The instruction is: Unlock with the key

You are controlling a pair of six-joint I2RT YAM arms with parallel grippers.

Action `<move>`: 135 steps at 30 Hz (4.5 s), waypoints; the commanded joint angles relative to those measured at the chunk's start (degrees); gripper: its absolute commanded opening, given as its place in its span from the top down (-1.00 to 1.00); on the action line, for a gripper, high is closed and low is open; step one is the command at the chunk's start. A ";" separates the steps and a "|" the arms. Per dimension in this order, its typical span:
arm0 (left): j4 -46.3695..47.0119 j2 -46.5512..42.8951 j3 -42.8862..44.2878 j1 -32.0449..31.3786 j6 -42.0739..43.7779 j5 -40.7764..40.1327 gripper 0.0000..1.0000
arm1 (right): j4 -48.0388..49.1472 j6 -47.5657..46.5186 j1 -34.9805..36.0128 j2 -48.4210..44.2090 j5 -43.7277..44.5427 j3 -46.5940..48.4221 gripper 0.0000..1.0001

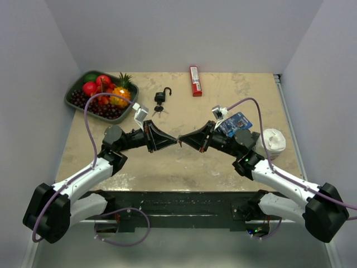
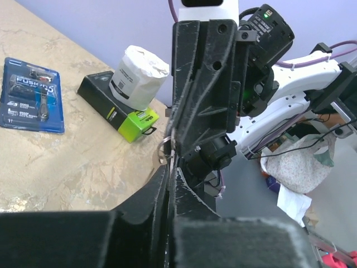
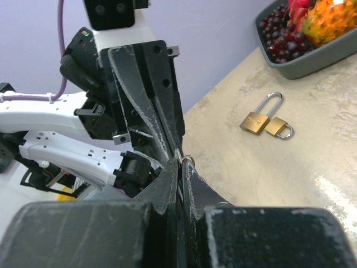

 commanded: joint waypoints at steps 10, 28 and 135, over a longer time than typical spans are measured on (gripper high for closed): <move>-16.63 -1.35 7.60 -0.51 15.05 5.18 1.00 | -9.40 -6.58 -3.13 -2.70 -1.47 3.65 0.40; -71.43 2.16 23.69 -1.30 51.20 11.17 1.00 | -35.42 -27.15 -2.97 2.39 -22.30 16.39 -0.01; -66.33 21.14 17.28 23.75 30.81 -55.63 -0.44 | -21.28 -11.87 -6.21 -1.12 -2.88 1.63 1.00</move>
